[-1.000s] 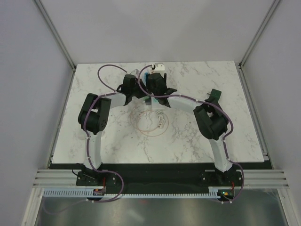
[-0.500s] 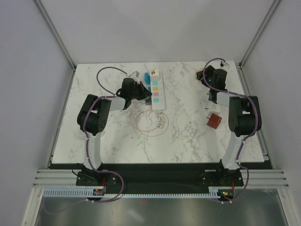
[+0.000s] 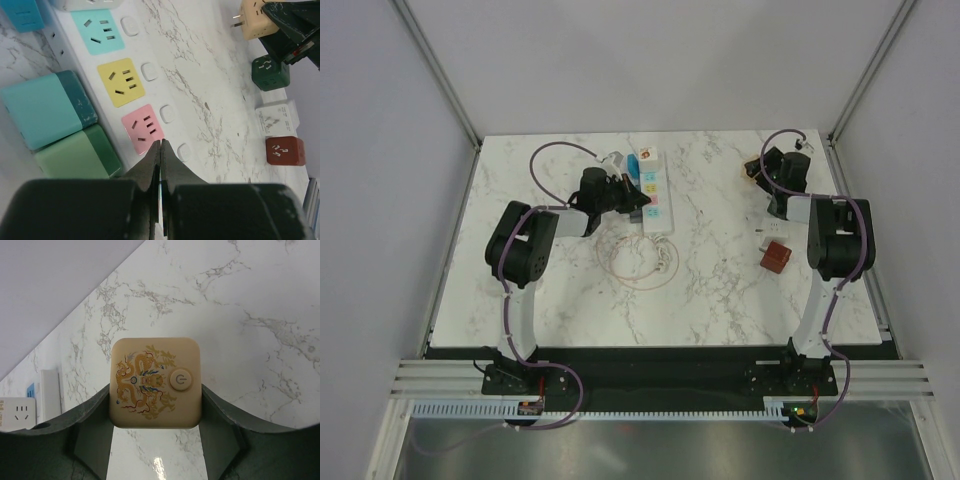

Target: Pull the plug off the socket

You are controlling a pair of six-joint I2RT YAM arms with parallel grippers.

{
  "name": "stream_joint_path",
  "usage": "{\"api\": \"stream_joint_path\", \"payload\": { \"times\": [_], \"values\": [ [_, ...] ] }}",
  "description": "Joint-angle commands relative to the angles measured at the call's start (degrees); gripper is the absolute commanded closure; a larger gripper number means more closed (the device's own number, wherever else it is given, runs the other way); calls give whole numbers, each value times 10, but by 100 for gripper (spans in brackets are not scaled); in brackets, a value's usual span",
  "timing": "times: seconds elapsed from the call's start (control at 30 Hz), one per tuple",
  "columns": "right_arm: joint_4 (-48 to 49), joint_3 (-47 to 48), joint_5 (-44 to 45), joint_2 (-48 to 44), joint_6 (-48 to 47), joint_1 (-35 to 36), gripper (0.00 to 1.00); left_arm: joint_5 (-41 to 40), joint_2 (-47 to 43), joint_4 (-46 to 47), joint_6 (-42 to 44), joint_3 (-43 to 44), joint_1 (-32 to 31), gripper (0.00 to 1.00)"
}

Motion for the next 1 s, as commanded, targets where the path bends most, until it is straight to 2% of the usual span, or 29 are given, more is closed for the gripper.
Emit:
{"api": "stream_joint_path", "payload": {
  "times": [0.0,0.17,0.47,0.73,0.97],
  "values": [
    [29,27,-11,-18,-16,-12,100,24,-6,46,11,-2,-2,98],
    [3,15,38,-39,-32,-20,100,21,-10,50,16,-9,-2,98],
    [-10,33,39,-18,-46,-38,95,19,-9,66,18,-19,-3,98],
    [-47,94,-18,27,-31,-36,86,28,-8,74,12,-20,-2,98],
    [-73,128,-52,60,-6,-36,74,29,-10,74,10,-22,-2,98]
  ]
}}
